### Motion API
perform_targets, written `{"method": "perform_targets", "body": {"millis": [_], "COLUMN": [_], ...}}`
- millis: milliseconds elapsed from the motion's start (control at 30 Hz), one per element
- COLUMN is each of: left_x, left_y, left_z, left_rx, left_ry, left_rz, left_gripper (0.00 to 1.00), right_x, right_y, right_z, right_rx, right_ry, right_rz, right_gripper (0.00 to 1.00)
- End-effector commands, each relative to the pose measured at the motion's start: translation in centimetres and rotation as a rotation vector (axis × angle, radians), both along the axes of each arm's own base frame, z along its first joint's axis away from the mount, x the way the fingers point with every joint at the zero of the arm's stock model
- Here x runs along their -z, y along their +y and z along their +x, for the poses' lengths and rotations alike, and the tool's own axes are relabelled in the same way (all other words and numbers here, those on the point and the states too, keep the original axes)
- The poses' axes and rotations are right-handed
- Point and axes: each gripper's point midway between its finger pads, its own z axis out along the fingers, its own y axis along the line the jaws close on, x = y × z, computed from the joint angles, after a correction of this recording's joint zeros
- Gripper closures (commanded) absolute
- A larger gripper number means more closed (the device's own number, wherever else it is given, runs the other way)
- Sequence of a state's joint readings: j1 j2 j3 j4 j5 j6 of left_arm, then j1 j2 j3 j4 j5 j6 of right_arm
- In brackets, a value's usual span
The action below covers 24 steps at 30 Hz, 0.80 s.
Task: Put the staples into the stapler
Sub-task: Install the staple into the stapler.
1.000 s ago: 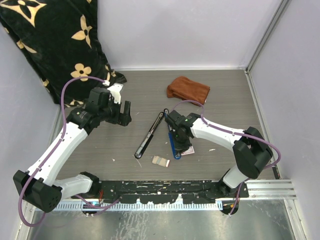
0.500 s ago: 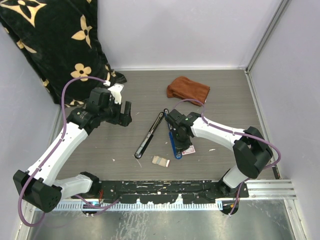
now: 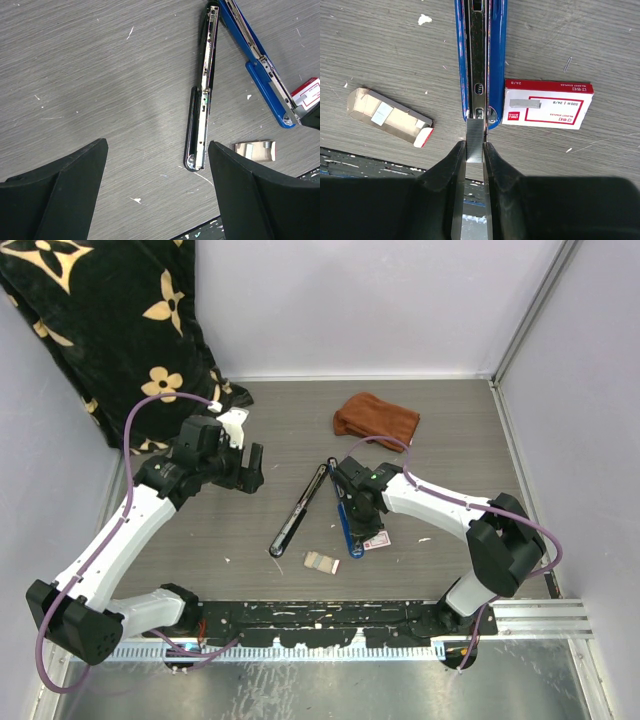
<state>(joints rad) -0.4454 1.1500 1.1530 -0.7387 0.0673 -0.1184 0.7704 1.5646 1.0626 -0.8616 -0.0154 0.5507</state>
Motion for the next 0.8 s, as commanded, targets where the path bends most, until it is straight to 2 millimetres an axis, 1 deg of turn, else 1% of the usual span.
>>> {"method": "perform_targets", "body": {"millis": [0,333,767], "left_x": [-0.7,-0.7,-0.7], "left_y": [-0.1,-0.1,-0.2], "left_z": [0.1,0.0,-0.1], "left_rx": [0.008,0.011,0.015], "left_ry": [-0.026,-0.028,-0.032], "left_rz": [0.006,0.013,0.020], "left_gripper": [0.16,0.15,0.15], "right_x": [-0.7,0.0,0.5], "right_y": [0.3,-0.1,-0.3], "right_z": [0.9,0.7,0.7], "right_rx": [0.001,0.004,0.008], "right_ry": [-0.030,-0.015,-0.008], "right_rz": [0.004,-0.018,-0.032], "right_gripper": [0.76,0.76,0.76]}}
